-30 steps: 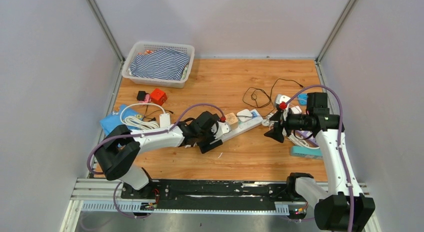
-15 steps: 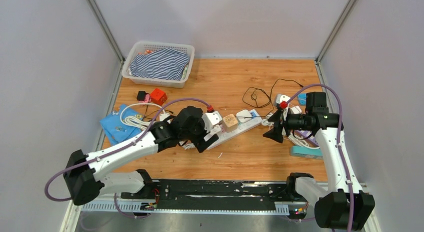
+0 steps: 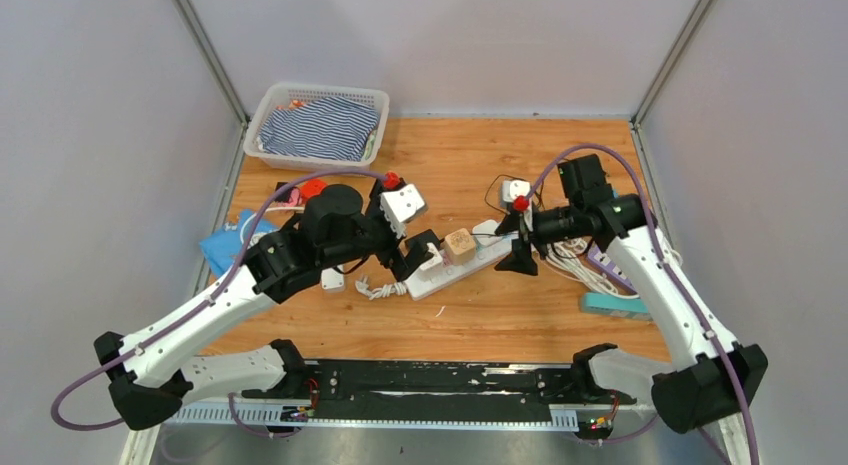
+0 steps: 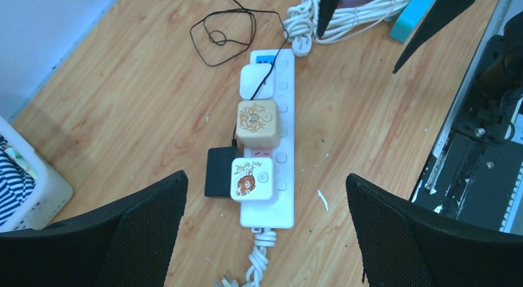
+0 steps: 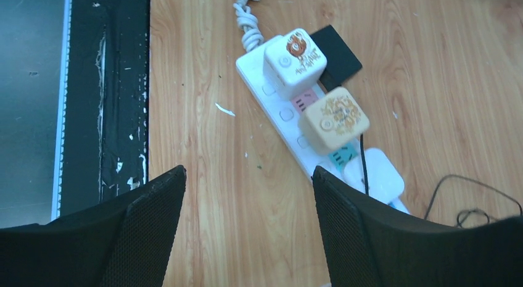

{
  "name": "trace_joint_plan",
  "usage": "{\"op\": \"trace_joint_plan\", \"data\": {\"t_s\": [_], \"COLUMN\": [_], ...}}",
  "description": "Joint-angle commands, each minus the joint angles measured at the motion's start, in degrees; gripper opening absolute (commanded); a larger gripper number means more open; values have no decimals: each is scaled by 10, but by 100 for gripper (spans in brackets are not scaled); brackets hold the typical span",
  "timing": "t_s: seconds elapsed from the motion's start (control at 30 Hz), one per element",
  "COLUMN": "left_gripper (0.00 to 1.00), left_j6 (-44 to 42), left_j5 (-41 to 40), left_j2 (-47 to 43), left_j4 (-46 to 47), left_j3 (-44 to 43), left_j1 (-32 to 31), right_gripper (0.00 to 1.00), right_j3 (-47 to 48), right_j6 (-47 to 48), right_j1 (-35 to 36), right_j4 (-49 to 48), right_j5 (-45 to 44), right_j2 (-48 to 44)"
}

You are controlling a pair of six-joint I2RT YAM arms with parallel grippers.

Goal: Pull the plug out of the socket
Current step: Remove the plug from the socket.

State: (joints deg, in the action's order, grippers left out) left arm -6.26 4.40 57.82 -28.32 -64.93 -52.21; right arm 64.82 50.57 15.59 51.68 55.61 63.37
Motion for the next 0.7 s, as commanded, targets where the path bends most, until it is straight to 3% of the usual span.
{"op": "trace_joint_plan", "data": {"t_s": [0.0, 0.17, 0.3, 0.47, 0.5, 0.6, 0.67], "left_gripper": [100, 99, 99, 99, 99, 99, 99], "left_j6": [-41, -25, -35, -48, -48, -49, -48], "left_j5": [1, 1, -30, -43, -57, -60, -58], "left_j2": [2, -10, -35, -41, -38, -33, -30], "left_j4": [35, 89, 108, 104, 102, 100, 101], "left_j3": [44, 99, 131, 149, 148, 147, 148], "left_j1": [-1, 29, 36, 36, 36, 36, 36], "right_gripper": [76, 68, 64, 62, 58, 31, 19], "right_j3": [57, 133, 143, 87, 80, 75, 69], "right_j6": [-40, -96, -127, -182, -188, -198, -198], "right_j1": [50, 51, 51, 46, 40, 18, 1], "right_j4": [-7, 5, -13, -83, -88, -89, -88], "right_j5": [-15, 6, -59, -159, -169, -187, -187], "right_j2": [72, 180, 238, 252, 255, 263, 273]}}
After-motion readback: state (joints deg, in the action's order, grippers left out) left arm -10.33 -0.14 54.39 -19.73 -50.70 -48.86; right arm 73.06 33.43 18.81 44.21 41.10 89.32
